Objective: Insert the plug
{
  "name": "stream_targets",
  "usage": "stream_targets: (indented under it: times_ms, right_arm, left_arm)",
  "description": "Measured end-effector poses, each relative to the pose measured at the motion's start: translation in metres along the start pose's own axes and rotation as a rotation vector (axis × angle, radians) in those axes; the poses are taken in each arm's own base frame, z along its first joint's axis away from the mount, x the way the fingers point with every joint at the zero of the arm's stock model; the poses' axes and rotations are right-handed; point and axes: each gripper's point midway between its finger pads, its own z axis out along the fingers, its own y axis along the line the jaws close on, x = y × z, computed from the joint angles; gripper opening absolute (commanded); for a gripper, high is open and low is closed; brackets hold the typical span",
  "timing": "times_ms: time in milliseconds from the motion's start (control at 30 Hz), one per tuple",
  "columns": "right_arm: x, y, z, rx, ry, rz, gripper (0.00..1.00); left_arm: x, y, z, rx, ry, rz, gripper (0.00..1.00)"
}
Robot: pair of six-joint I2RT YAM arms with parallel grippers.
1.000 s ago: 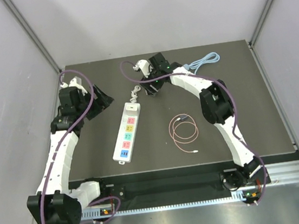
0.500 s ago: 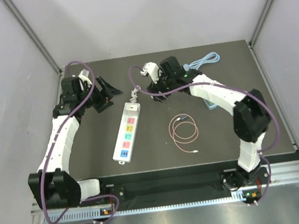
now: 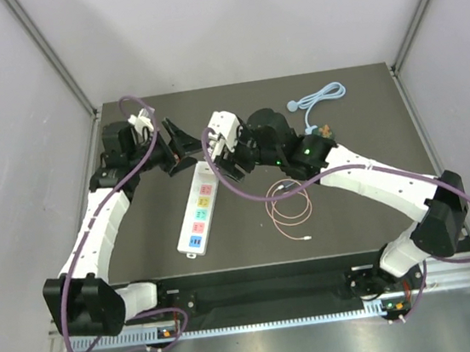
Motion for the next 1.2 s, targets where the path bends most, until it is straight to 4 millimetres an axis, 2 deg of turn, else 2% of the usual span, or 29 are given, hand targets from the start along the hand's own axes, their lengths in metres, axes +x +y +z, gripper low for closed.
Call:
stream_targets:
  times_ms: [167,367,567,667,700,767,800,833,900,933,1033,1133,1200]
  right_arm:
    - [-0.001,0.002,0.0,0.022,0.004,0.009,0.0]
    - [-0.004,0.008,0.001,0.019,-0.004,0.021,0.0]
    - [-0.001,0.016,0.007,0.005,0.008,0.034,0.0]
    - [-0.006,0.021,0.009,-0.002,-0.014,0.04,0.0]
    - [-0.008,0.022,0.01,-0.002,-0.02,0.041,0.0]
    - [-0.009,0.022,0.01,-0.001,-0.022,0.05,0.01]
    - [-0.009,0.022,0.01,-0.001,-0.022,0.053,0.04]
    - [-0.008,0.022,0.01,-0.001,-0.02,0.056,0.16]
    - [-0.007,0.023,0.011,-0.001,-0.017,0.064,0.33]
    - [-0.007,0.023,0.011,-0.003,-0.016,0.07,0.56]
    - [-0.008,0.026,0.01,-0.017,-0.019,0.09,0.81]
    - [-0.005,0.032,0.006,-0.074,-0.033,0.148,0.89]
    - [0.004,0.036,-0.006,-0.129,-0.033,0.21,0.89]
  left_arm:
    - [0.005,-0.013,-0.005,0.053,0.004,0.02,0.93]
    - [0.025,0.002,0.0,0.054,0.044,-0.026,0.91]
    - [0.033,0.0,0.003,0.091,0.069,-0.037,0.81]
    - [0.038,-0.008,0.005,0.119,0.089,-0.031,0.64]
    - [0.04,-0.01,0.005,0.128,0.095,-0.02,0.45]
    - [0.04,-0.01,0.005,0.139,0.097,-0.014,0.18]
    - [0.04,-0.01,0.006,0.143,0.094,-0.014,0.02]
    - [0.04,-0.01,0.006,0.147,0.096,-0.019,0.0]
    - [0.042,-0.009,0.006,0.15,0.096,-0.031,0.0]
    - [0.042,-0.009,0.006,0.151,0.095,-0.032,0.0]
    - [0.043,-0.01,0.003,0.151,0.092,-0.021,0.0]
    - [0.051,-0.013,-0.001,0.179,0.12,0.05,0.0]
    - [0.06,-0.018,-0.005,0.213,0.148,0.117,0.0]
